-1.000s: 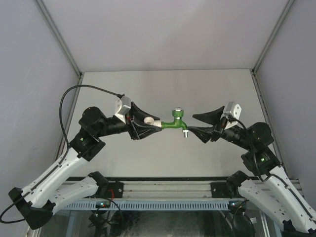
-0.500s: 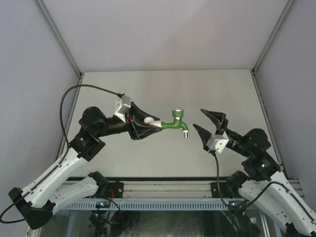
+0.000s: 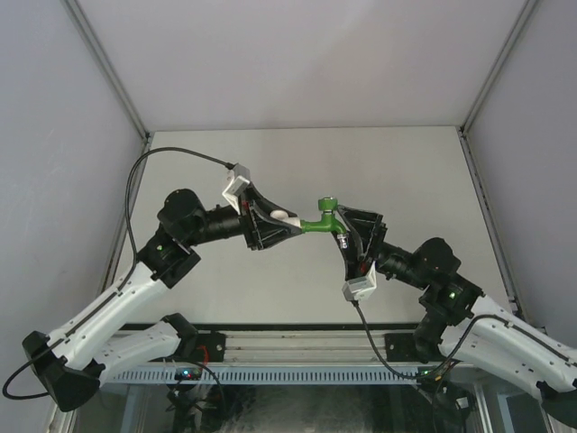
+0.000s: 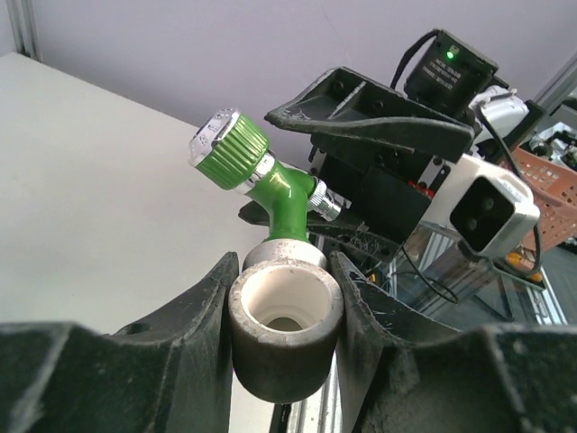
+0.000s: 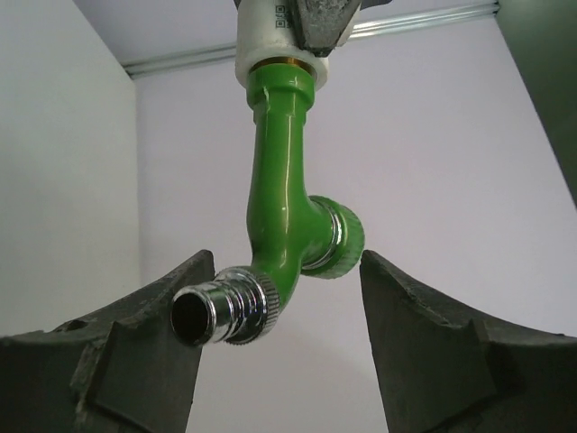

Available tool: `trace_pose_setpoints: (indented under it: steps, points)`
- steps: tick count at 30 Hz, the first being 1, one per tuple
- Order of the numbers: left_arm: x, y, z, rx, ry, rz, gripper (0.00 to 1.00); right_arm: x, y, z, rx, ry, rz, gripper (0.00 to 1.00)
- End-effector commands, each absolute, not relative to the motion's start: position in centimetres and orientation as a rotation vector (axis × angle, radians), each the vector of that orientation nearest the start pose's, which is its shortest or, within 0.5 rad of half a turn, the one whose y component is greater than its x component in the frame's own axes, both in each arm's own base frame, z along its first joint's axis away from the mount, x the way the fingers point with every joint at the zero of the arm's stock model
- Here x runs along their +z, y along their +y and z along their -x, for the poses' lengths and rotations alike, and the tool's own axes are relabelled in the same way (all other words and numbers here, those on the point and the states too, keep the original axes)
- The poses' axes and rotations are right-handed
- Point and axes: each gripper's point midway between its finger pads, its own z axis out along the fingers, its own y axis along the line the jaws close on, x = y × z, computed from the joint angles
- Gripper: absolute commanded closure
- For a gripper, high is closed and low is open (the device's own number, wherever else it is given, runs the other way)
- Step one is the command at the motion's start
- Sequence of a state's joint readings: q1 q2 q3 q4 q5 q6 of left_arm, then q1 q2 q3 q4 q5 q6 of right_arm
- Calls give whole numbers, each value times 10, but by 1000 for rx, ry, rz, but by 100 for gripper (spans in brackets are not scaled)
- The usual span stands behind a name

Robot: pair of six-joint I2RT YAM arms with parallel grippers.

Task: Install the water faucets

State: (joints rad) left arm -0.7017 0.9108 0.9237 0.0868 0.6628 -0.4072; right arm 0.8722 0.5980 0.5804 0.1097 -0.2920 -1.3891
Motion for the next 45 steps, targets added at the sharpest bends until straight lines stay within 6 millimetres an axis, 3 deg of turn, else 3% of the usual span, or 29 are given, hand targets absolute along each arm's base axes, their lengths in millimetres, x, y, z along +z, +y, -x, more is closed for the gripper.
trace_pose_setpoints:
  steps: [1,5,10,13,15,20,27,30,33,40,42,45]
  points:
    - [390,-289,-161,-1366,1393,-737,100,372,237,-189,-366,285,1301,35]
    - [389,-291,-160,-1395,1406,-730,100,379,244,-185,-359,247,1275,40]
    - [386,-291,-159,-1396,1416,-743,100,379,250,-177,-240,270,1268,78]
    - [384,-289,-160,-1369,1416,-748,100,379,250,-167,-71,363,1306,92]
    - [380,-288,-162,-1345,1421,-752,100,372,251,-160,60,458,1337,97]
    - [375,-289,-165,-1296,1435,-802,100,369,259,-125,454,619,1360,100]
    - [376,-284,-157,-1239,1356,-901,100,392,261,-93,1090,1060,1128,100]
    - [377,-282,-153,-1220,1321,-936,100,410,255,-88,1325,1225,1003,100]
    - [378,-281,-150,-1208,1292,-964,100,412,249,-86,1546,1351,965,100]
    - [379,-280,-140,-1215,1245,-1028,100,410,251,-77,1897,1556,981,100]
    - [380,-280,-138,-1217,1235,-1038,100,406,253,-80,1916,1591,967,100]
    - [381,-279,-139,-1214,1237,-1028,100,401,254,-86,1857,1589,942,92]
